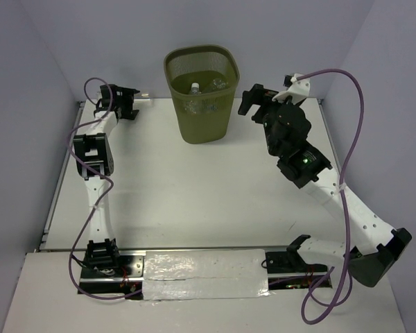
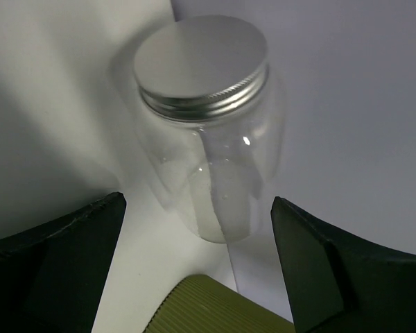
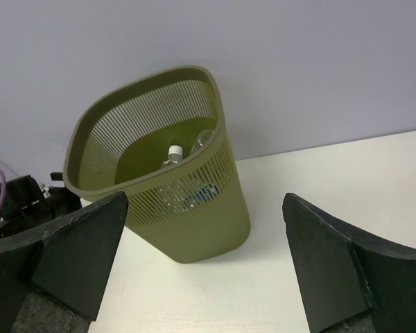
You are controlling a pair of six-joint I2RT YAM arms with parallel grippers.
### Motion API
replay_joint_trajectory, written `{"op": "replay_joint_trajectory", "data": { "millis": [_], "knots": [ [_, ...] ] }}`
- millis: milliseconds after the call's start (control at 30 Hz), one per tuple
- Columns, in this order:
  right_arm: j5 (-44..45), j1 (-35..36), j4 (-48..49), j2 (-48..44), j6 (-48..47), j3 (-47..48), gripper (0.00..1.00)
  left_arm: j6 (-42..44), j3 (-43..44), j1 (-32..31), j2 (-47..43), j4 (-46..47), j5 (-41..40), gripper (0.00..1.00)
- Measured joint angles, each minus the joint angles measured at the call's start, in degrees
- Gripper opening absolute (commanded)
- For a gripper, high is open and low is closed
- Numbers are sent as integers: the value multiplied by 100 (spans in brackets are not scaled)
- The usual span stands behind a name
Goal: Put the plastic bottles in the bin
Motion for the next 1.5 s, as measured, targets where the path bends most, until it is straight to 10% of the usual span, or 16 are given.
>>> {"op": "replay_joint_trajectory", "data": {
  "millis": [800, 900, 1033, 1500],
  "knots": [
    [-13, 0, -498, 282, 146, 146, 100, -483, 1102, -273, 848, 125, -708, 99],
    [-13, 0, -505, 302, 160, 146, 100, -505, 1069, -289, 848, 151, -763, 85],
    [-17, 0, -511, 369, 179, 149, 100, -634, 647, -293, 743, 568, -758, 69],
    [-50, 2, -774, 278, 485, 146, 99, 94, -2745, -332, -1582, 1045, -809, 65]
  ]
}}
